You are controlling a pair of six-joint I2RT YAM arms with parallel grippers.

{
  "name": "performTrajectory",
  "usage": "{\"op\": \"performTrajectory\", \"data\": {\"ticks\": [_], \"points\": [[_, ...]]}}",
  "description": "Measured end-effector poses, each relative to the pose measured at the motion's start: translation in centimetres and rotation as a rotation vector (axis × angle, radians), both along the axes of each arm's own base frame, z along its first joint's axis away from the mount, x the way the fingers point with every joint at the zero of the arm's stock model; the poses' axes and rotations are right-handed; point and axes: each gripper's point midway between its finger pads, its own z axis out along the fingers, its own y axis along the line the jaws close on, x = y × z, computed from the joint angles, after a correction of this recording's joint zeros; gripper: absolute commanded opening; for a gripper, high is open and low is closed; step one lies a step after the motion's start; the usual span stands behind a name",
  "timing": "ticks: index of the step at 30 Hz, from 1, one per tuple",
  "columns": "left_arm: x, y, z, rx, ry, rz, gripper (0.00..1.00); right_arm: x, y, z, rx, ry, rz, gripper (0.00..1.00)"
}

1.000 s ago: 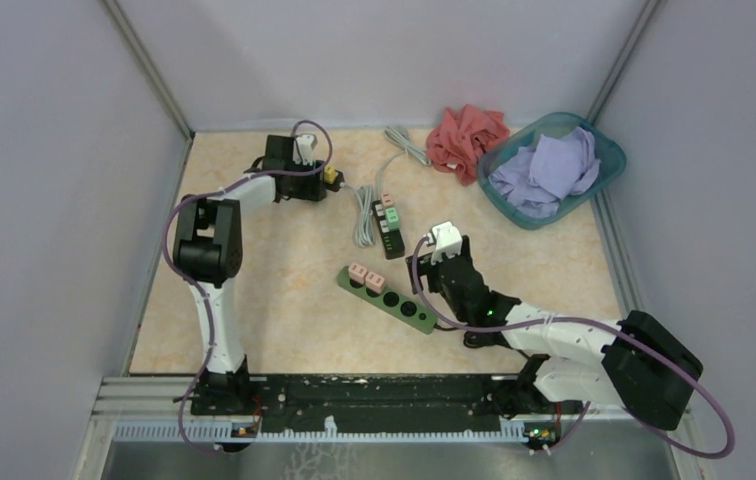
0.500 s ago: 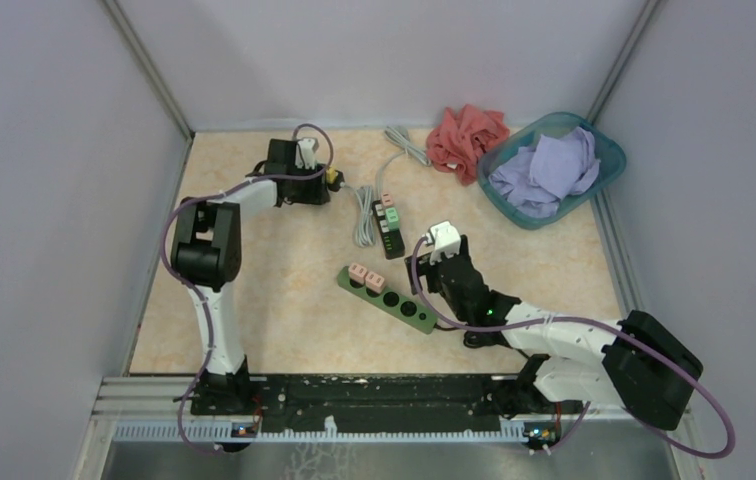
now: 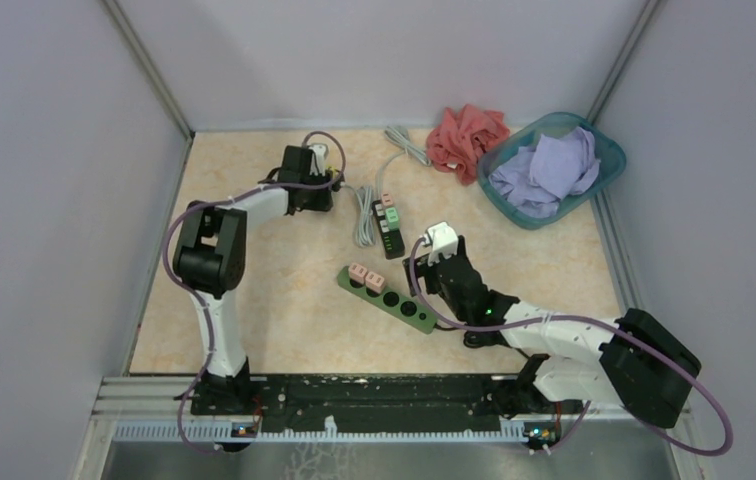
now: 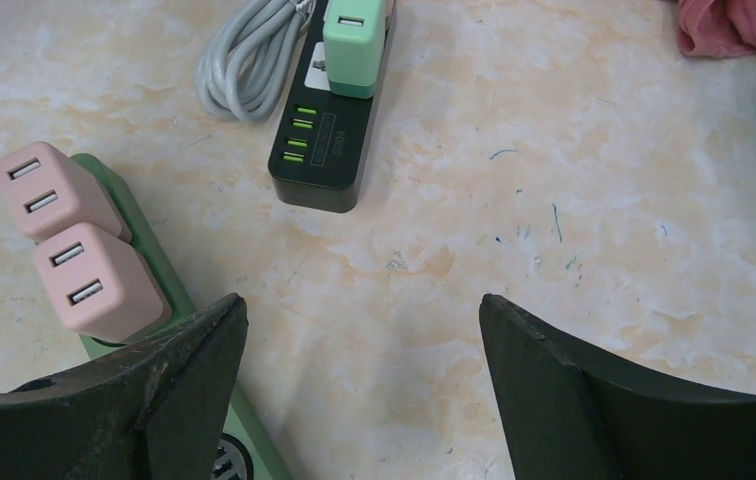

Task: Insert the plug
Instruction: Pick up the plug from the center of the board.

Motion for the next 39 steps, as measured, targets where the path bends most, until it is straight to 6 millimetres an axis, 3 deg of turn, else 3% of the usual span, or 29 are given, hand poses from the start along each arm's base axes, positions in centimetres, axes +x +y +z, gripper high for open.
{"op": "performTrajectory", "data": {"ticks": [7, 12, 16, 22, 26, 30, 39], "points": [[-4.3, -0.3, 1.6, -0.013, -0.013, -0.005, 0.4, -0.1, 1.1, 0.4, 0.007, 0.023, 0.04, 0.86], [-6.2, -1.1, 5.4, -0.057, -0.106, -0.018, 0.4, -0.1, 1.8, 1.1, 0.011, 0.037, 0.063, 0.86], [-8.4, -2.8, 9.0, -0.11, -0.212, -0.063, 0.39, -0.2, 2.0, 1.8, -0.009, 0.066, 0.07, 0.86], [-13.1, -5.5, 13.6, -0.203, -0.373, -0.172, 0.39, -0.1, 2.6, 4.8, -0.025, 0.101, 0.096, 0.86], [-15.9, -6.5, 16.1, -0.281, -0.479, -0.245, 0.38, 0.1, 2.9, 7.9, -0.021, 0.122, 0.101, 0.86], [-18.5, -7.3, 16.9, -0.342, -0.544, -0.327, 0.36, -0.3, 3.5, 10.6, 0.005, 0.151, 0.135, 0.86], [-23.9, -10.6, 17.6, -0.377, -0.658, -0.57, 0.33, -1.3, 4.8, 14.3, 0.081, 0.27, 0.261, 0.86]]}}
